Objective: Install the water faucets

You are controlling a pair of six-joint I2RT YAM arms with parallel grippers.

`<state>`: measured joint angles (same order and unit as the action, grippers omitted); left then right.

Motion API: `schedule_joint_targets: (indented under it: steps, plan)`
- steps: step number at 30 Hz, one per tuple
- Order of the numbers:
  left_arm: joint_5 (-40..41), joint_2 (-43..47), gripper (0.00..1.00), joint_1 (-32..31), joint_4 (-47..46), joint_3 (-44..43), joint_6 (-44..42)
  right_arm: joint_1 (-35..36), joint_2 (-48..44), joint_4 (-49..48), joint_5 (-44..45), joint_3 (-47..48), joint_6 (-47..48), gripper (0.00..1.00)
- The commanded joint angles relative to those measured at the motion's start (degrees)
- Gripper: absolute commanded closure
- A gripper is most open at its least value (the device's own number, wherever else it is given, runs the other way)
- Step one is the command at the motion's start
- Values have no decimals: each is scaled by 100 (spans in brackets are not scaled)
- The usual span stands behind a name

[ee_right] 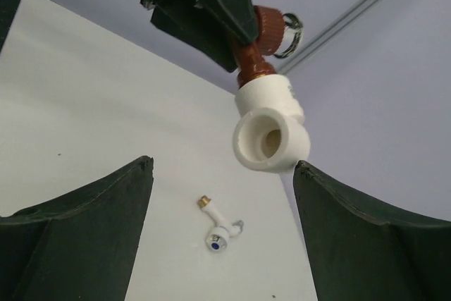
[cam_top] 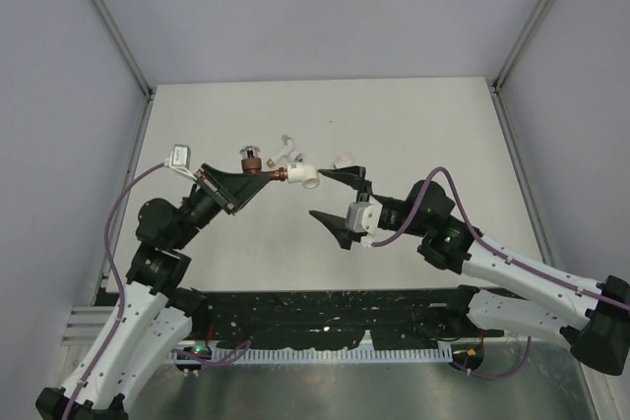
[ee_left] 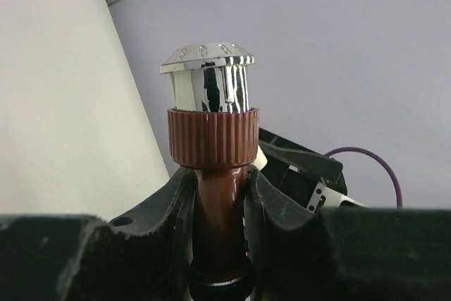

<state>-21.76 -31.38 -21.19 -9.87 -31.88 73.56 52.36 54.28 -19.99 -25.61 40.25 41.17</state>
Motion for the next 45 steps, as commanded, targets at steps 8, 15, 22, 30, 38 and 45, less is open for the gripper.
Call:
schedule_joint_targets:
  steps: [8, 15, 22, 30, 38, 45]
  plan:
    - [-557, -167, 100, -17, -77, -187, 809, 134, 91, -1218, 566, -52, 1060, 15]
    - [-1040, -474, 100, -17, -112, -459, 818, 178, 249, -832, 179, 123, 1323, 19]
    - [-1304, -624, 100, -17, -85, -618, 792, 196, 346, -568, 38, 255, 1561, 27]
    - [-1612, -756, 100, -17, 20, -829, 616, 196, 399, -462, -76, 352, 1587, 40]
    - [-1832, -800, 100, -17, -137, -978, 46, 196, 434, -129, -251, 685, 931, 72]
    - [-1893, -361, 100, -17, -682, -1013, -1965, 143, 733, 582, -480, 1388, -1423, 95]
